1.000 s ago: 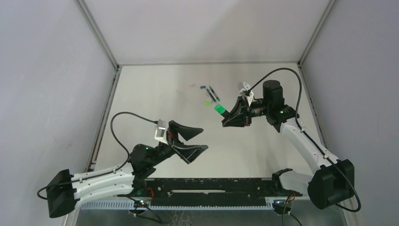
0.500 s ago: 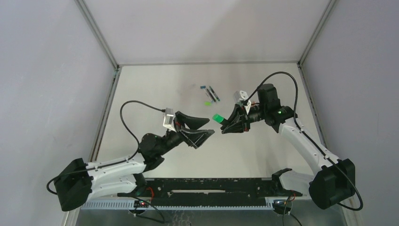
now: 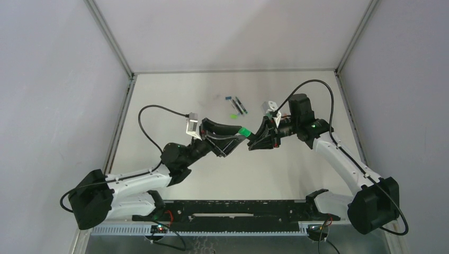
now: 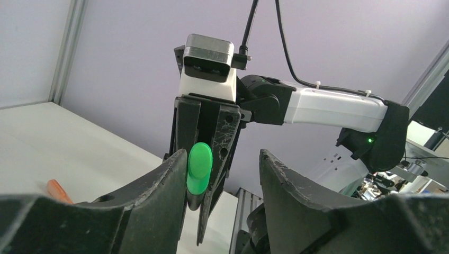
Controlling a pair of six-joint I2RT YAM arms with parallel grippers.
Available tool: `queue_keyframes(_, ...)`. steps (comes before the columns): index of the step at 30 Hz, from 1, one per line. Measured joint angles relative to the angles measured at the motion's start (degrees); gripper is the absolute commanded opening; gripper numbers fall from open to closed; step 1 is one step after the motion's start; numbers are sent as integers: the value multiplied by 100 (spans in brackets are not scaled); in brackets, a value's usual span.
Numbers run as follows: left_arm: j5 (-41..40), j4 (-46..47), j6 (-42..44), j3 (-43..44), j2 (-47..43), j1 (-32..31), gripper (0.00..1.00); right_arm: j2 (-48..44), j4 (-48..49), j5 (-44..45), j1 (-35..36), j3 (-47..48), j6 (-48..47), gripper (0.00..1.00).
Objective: Insert the pens into the pen caps
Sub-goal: Press the pen cap onto the pen.
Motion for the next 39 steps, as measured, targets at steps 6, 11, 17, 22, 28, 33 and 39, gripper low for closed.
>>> queue_keyframes(6, -2, -136, 55, 247, 136, 13, 49, 13, 92, -9, 20, 0, 138, 0)
queue_keyframes(11, -44, -269, 160, 334, 164, 28, 42, 15, 116, -24, 22, 0, 195, 0)
queue_keyframes(17, -57, -422, 267, 398, 184, 48, 24, 24, 120, -50, 24, 4, 271, 0)
queue_keyframes(22, -52, -459, 407, 463, 227, 83, 0, 55, 306, -81, 28, 9, 682, 0)
queue_keyframes(28, -48, -634, 566, 612, 245, 190, 0, 225, 997, -208, 15, 9, 1709, 0)
queue_keyframes(33, -46, -684, 581, 688, 354, 269, 0, 492, 1668, -575, -31, 7, 2590, 0)
queue_keyframes(39, 162, -328, -59, 632, 699, 367, 0, 98, 955, 15, -24, -13, 2306, 0)
